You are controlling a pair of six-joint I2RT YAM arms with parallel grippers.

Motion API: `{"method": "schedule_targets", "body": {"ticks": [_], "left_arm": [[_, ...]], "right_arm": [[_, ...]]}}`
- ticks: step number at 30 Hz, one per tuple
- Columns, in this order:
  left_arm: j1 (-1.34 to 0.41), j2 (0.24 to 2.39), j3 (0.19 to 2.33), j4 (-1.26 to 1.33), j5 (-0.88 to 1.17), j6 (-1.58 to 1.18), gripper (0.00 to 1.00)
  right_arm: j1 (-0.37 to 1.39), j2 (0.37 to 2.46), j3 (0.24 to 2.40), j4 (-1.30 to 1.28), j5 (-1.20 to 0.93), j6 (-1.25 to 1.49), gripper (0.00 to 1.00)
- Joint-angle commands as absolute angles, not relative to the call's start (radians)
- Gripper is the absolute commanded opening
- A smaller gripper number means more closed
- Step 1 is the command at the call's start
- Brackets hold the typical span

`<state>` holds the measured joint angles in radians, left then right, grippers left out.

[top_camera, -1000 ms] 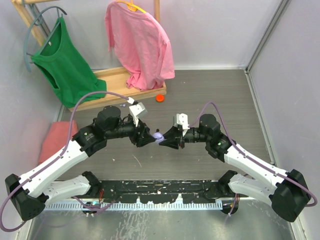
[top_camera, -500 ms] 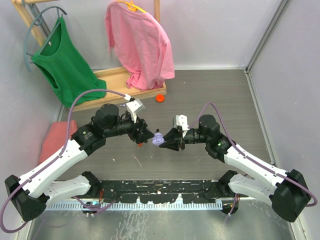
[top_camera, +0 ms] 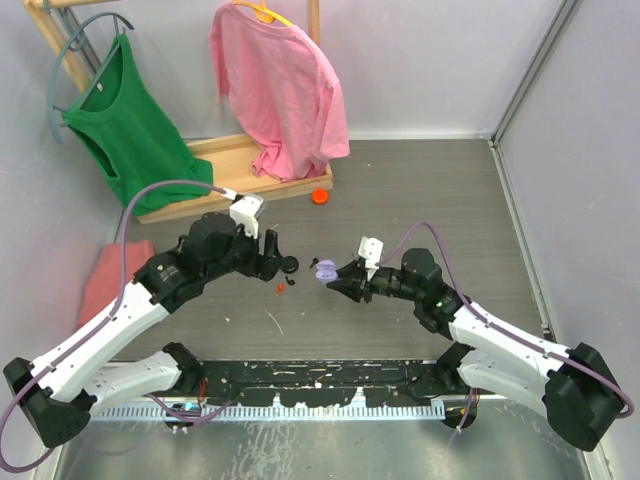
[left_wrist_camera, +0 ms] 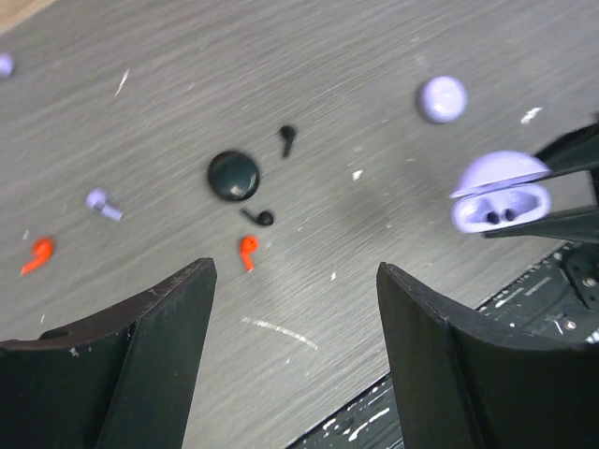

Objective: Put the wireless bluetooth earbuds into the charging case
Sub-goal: Open the charging case, then pick up the earbud from the center of the board.

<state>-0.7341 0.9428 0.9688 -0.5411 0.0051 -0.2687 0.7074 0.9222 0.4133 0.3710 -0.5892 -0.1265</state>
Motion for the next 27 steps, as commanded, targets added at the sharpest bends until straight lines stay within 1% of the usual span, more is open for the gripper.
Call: {"method": "schedule_targets", "body": {"ticks": [1,6,8,16,17,22,27], "left_arm": [[-0.729,0.950,1.001,-0.703,-0.207,-0.391,0.72],[-0.725,1.035,1.013,-0.850,-0.349,-0.452,0.72],[-0.707,1.076,1.011,-0.863,-0.371,-0.460,0.72],[-0.562,1.256,1.046,-0.792,-0.282,-0.446,0.69],[-0.543,1.309,1.054,-0.780,-0.271,-0.440,0.68],[-0.471,1.481,1.147,-0.784,-0.232,-0.406,0.64],[-0.431,1.653,1.247,-0.817,-0.200,-0.393,0.56]], "right_arm": [[0.712,0.891,0.363,0.539,-0.476,-0.117,0.01],[0.712,0.873,0.304,0.619,-0.441,-0.105,0.01],[0.713,0.872,0.289,0.644,-0.436,-0.100,0.01],[0.712,0.864,0.242,0.735,-0.440,-0.062,0.01],[0.713,0.863,0.234,0.747,-0.438,-0.058,0.01],[0.712,0.866,0.208,0.792,-0.423,-0.045,0.01],[0.713,0.890,0.200,0.828,-0.433,-0.023,0.01]]}}
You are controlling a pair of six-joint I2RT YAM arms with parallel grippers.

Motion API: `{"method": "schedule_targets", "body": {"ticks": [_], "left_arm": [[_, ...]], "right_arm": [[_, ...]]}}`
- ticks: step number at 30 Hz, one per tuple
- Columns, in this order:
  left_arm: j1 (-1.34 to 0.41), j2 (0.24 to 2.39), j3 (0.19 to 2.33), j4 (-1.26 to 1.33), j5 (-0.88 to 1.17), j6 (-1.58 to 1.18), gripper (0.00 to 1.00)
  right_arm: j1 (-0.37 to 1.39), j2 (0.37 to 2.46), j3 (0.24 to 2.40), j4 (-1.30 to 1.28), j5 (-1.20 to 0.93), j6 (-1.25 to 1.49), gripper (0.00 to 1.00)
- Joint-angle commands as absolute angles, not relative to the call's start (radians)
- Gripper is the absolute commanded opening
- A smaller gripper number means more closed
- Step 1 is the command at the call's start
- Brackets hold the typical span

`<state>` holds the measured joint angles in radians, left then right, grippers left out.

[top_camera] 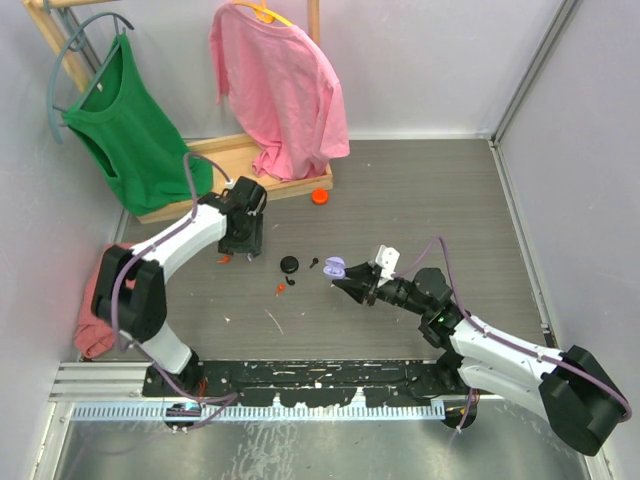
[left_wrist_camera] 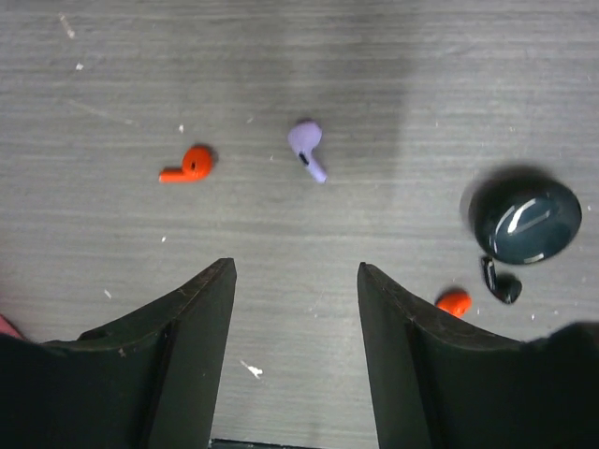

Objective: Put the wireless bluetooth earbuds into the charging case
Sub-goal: Pick up the earbud from the center of the board.

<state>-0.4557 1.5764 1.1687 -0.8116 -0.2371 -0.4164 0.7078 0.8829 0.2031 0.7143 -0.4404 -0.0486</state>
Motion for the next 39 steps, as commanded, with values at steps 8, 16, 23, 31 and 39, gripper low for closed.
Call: {"method": "schedule_targets", "body": {"ticks": [8,16,23,31,39], "left_arm": [[-0.397,1.809,1.329,-0.821,-0.174,-0.388,0.52],[-0.359,1.865,1.338,-0.781,-0.116,-0.395,0.43],[-0.342,1.912,1.341,-0.759,-0.110,-0.398,0.39],[-0.335,1.946,1.331,-0.741,-0.103,-0.400,0.34],[-0.324,1.967,1.326,-0.723,-0.105,-0.400,0.32]], "right_arm": [[0.712,0.899,0.201,0.838,-0.441,-0.015,0.01],[0.713,0.909,0.202,0.839,-0.450,-0.009,0.01],[0.712,0.911,0.204,0.839,-0.454,-0.008,0.01],[0.712,0.912,0.207,0.839,-0.459,-0.005,0.01],[0.712,0.921,0.209,0.838,-0.470,-0.005,0.01]]}}
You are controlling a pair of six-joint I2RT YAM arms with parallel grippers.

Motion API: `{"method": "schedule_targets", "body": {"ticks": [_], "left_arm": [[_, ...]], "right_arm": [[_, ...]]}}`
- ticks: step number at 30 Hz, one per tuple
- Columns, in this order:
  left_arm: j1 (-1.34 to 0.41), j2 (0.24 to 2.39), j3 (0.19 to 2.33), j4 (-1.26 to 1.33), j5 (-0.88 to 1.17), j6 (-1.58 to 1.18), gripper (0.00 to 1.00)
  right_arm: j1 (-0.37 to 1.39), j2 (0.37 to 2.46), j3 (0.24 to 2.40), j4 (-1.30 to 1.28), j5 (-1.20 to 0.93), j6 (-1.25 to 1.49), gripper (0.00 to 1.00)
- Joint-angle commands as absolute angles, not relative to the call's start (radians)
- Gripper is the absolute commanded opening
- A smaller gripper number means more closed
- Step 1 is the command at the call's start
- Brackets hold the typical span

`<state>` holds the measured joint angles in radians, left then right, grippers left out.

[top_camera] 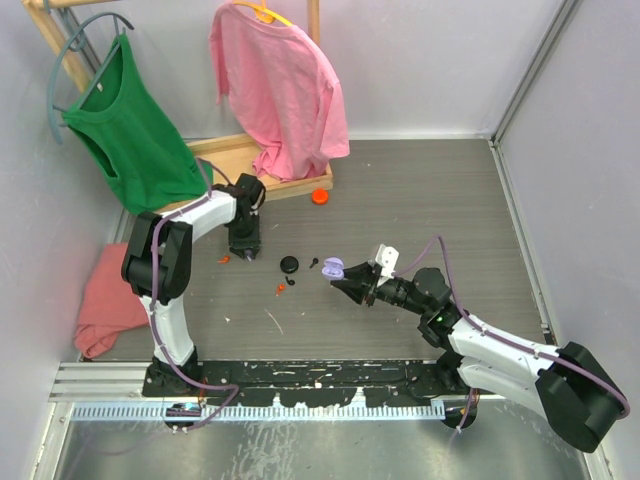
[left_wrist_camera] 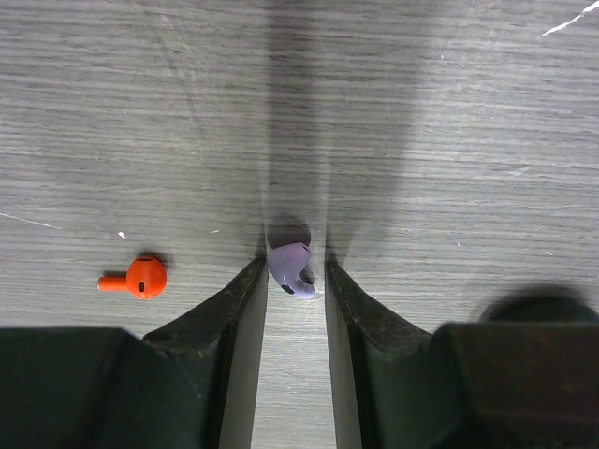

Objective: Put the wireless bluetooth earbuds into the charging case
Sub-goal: Pick up the earbud from the center of the board.

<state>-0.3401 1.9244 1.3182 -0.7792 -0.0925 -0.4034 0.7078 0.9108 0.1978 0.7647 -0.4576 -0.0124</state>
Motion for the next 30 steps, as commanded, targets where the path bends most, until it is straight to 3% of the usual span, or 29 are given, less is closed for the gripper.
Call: {"method": "schedule_targets", "body": {"ticks": [1,17,30], "left_arm": [[-0.323,1.970,1.329,-0.724,-0.105,-0.400,0.32],[-0.318,1.968,1.319,-0.683,-0.138,-0.437,0.31],[-0.324,1.913,1.232,-0.622,-0.083,-0.441,0.19]], "right_arm": [[0.713,0.922,0.209,0.837,-0.471,-0.005,0.01],[0.714,0.935,0.214,0.836,-0.485,-0.002,0.01],[0.714,0.950,0.219,0.835,-0.492,-0.008,0.01]]}}
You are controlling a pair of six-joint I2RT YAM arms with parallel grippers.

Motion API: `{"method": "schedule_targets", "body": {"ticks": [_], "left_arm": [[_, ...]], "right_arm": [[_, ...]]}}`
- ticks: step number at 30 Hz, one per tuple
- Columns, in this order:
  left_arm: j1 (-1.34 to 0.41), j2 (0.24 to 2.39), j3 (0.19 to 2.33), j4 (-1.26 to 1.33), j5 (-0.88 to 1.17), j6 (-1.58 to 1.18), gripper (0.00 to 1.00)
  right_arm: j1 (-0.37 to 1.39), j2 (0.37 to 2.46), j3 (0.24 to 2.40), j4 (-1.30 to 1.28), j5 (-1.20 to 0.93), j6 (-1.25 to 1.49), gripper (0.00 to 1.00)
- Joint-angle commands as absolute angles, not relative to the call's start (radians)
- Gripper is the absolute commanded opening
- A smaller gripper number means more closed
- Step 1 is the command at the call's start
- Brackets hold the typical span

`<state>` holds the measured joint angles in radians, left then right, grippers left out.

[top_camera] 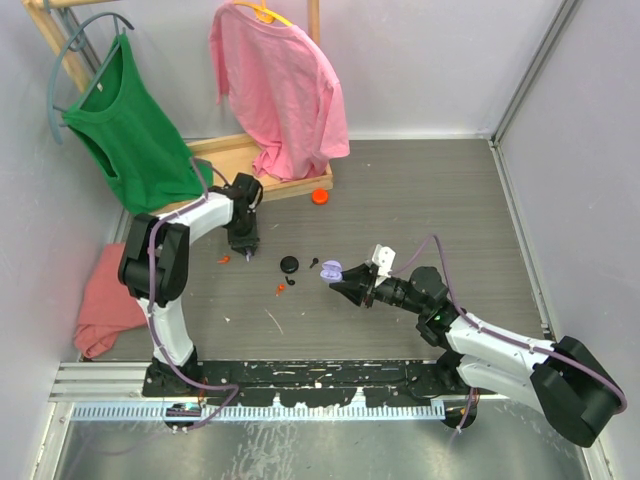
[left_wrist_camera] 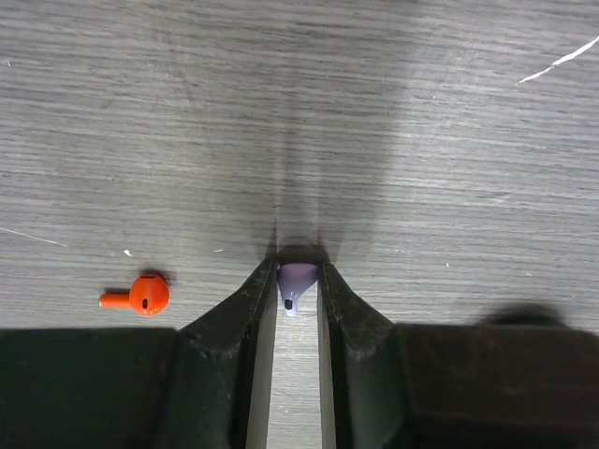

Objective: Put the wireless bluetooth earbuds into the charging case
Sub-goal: Pick up the earbud from the center of the board, then place the earbud in the charging case.

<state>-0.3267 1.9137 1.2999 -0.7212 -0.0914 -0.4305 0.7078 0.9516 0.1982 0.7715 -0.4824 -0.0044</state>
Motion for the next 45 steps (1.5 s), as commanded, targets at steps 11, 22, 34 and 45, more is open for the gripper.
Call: {"method": "schedule_targets", "body": {"ticks": [11,22,34,45], "left_arm": [[-0.382,1.702,1.055,-0.461,-0.073,-0.463,0.15],[-0.500,1.380,0.883,-0.270,-0.137,-0.528,0.14],[-0.638,1.060,0.815,-0.205,-0.212,-0.573,0.14],[-0.827,0.927,0.782,-0.060,-0.286,-0.584,0.13]], "right_arm": [[0.717,0.983,0.231,0.835,-0.463,-0.023,0.01],[0.728,1.045,0.229,0.909,-0.365,-0.054,0.01],[0.757,1.098,0.232,1.039,-0.284,-0.058,0.01],[0.779,1.169,0.224,1.196,-0.249,-0.107,0.01]]}}
